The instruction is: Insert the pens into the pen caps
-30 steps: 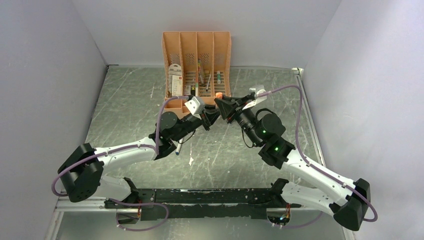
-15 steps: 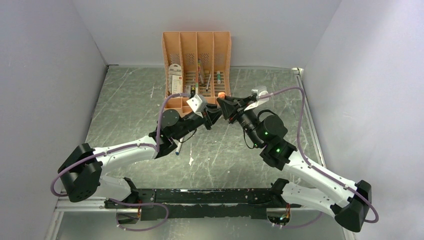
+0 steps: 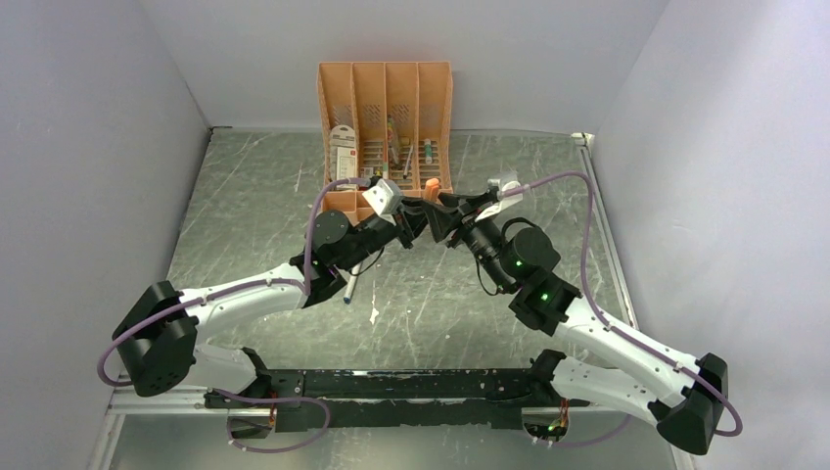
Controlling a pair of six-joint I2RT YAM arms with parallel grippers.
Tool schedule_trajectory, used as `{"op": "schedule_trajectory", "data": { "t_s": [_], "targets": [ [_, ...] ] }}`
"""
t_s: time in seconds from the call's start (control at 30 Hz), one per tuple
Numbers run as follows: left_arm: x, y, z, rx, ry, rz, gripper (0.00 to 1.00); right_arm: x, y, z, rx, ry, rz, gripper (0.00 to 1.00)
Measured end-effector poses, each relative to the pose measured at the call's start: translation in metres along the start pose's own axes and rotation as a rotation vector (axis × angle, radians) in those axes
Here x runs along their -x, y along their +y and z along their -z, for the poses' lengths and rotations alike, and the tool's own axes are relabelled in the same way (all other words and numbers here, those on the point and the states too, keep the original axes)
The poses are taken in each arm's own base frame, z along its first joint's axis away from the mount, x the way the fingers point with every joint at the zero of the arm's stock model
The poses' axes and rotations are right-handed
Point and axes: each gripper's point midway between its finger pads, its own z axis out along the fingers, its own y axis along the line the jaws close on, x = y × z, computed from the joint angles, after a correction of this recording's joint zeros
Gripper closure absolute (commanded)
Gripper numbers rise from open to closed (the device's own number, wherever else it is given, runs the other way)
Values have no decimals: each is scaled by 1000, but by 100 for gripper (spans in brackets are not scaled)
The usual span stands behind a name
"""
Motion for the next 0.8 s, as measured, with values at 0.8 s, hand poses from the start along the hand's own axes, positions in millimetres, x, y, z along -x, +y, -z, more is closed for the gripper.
{"op": "schedule_trajectory", "data": {
  "t_s": [0.8],
  "targets": [
    [8,9,3,-99,15,-29,93,45,-15,53,-46,-90,-37,44]
  ]
}}
